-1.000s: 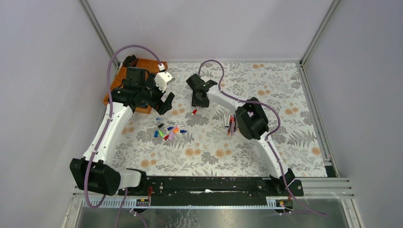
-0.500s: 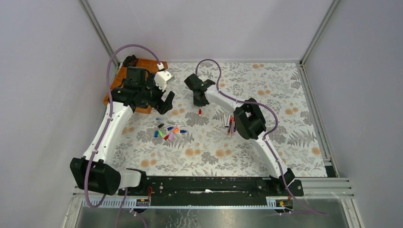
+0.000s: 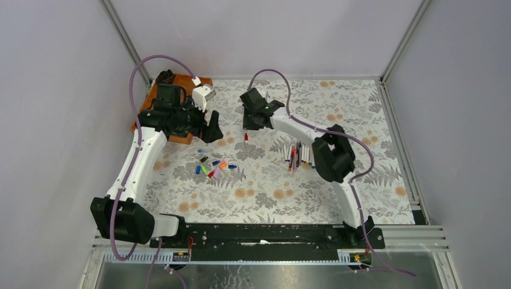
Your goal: Open the pen caps
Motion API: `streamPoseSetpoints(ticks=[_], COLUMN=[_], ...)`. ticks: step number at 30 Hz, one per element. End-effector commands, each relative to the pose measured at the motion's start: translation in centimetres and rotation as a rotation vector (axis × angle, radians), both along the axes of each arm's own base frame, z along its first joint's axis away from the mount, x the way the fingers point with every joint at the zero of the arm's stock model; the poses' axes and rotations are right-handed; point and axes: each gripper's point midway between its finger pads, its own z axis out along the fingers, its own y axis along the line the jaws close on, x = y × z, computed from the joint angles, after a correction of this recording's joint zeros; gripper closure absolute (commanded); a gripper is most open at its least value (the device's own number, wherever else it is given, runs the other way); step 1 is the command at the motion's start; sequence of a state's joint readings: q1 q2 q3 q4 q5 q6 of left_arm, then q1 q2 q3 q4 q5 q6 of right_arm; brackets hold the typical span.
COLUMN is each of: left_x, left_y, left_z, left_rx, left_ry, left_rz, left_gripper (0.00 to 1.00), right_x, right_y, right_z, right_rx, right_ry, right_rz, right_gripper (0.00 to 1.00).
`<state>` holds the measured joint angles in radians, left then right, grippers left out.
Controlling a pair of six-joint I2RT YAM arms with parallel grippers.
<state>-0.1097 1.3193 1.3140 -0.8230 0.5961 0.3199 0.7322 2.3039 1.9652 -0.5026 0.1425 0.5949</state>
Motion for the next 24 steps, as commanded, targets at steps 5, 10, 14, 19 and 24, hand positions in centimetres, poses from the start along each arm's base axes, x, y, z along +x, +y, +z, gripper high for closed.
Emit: streamPoseSetpoints(ticks=[5,10,14,19,24], left_x=[-2.4,-3.7,-4.1,-4.2,-3.8], left_y=[-4.0,-5.5,-6.1,-6.3,-6.0], left_z=[0.7,1.0,2.5,3.6,2.7], left_rx=[-0.276,-0.396,-0.461,-0.487,-0.459], left_ry=[0.153,0.233,0.213,0.162,0.151], left_rz=[-0.135,-0.206,-0.231,-0.228,-0.205], left_gripper=[0.02,0.01,0.01,0.02,0.11], right_x=[-2.8,-5.7,-7.3,-8.6,-9.5], right_y=[3.4,4.8,5.8,6.5,6.3], right_z=[16.3,19.4,21.6,22.9,23.9], right_rx=[0.436,0.549,0.619,0.676,0.705], right_ry=[-0.264,-0.301,-0.334,-0.332,-0.348], right_rz=[0.097,0.152,0.174,0.183,0.177], right_gripper=[1.00,1.00,1.00,1.00,1.00])
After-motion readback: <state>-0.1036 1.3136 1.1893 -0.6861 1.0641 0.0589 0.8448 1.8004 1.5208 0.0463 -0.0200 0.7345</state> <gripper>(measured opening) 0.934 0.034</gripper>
